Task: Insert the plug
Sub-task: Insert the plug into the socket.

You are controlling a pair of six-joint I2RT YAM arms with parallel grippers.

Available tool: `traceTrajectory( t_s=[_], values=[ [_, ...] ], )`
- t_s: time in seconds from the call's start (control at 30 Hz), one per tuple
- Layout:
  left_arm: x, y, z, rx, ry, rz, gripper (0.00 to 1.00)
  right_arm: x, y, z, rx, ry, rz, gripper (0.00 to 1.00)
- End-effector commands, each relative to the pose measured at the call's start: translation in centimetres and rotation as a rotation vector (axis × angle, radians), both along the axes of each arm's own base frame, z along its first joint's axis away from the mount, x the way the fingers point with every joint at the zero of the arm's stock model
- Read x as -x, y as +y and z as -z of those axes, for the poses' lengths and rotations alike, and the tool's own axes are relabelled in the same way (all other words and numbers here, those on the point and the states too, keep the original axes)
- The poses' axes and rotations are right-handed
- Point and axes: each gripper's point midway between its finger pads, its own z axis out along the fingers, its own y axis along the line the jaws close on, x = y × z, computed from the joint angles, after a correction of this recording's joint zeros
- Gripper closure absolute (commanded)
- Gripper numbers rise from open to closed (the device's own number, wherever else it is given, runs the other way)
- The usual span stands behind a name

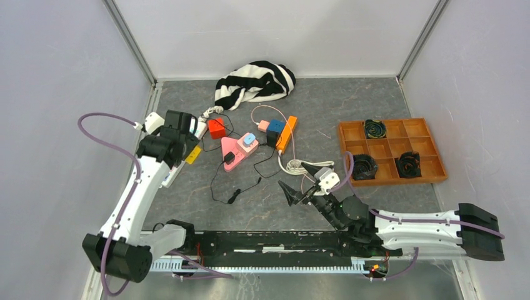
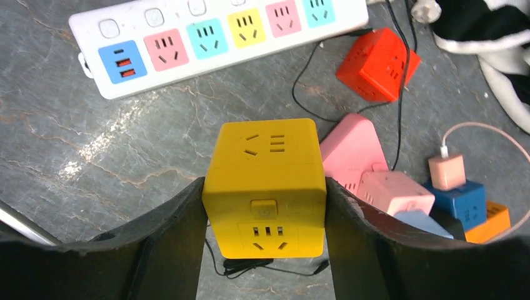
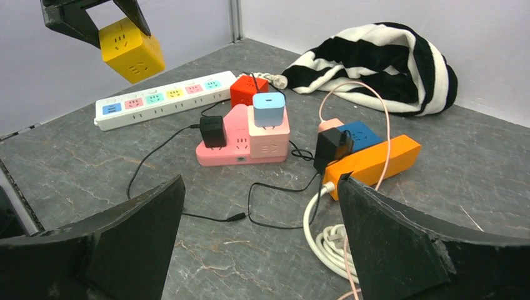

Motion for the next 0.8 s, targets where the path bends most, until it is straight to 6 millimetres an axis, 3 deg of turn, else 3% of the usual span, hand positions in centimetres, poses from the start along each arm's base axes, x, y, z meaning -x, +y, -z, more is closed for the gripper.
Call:
traceTrajectory(
  t_s=[0.0,0.23,0.47,0.77],
  values=[
    [-1.8,1.8,-1.3,-0.019,-0.005,-0.065,0.58,-0.3,-1.6,1.3,0.015,0.028,0.048,0.02],
    [-2.7,5.7,-0.2,-0.017,0.062,-0.180,0.58,-0.1,-2.7,1.8,0.008,0.018,0.052,0.02],
    [-2.0,10.0,1.8,0.004,0.178,-0.304,0.58,0.0,-2.9,1.6,-0.002,0.024,0.052,0.02],
    [-1.6,12.9,5.4,0.019,0.303,-0.302,0.58,0.2,-2.4,2.8,0.004,0.051,0.031,0.02]
  ],
)
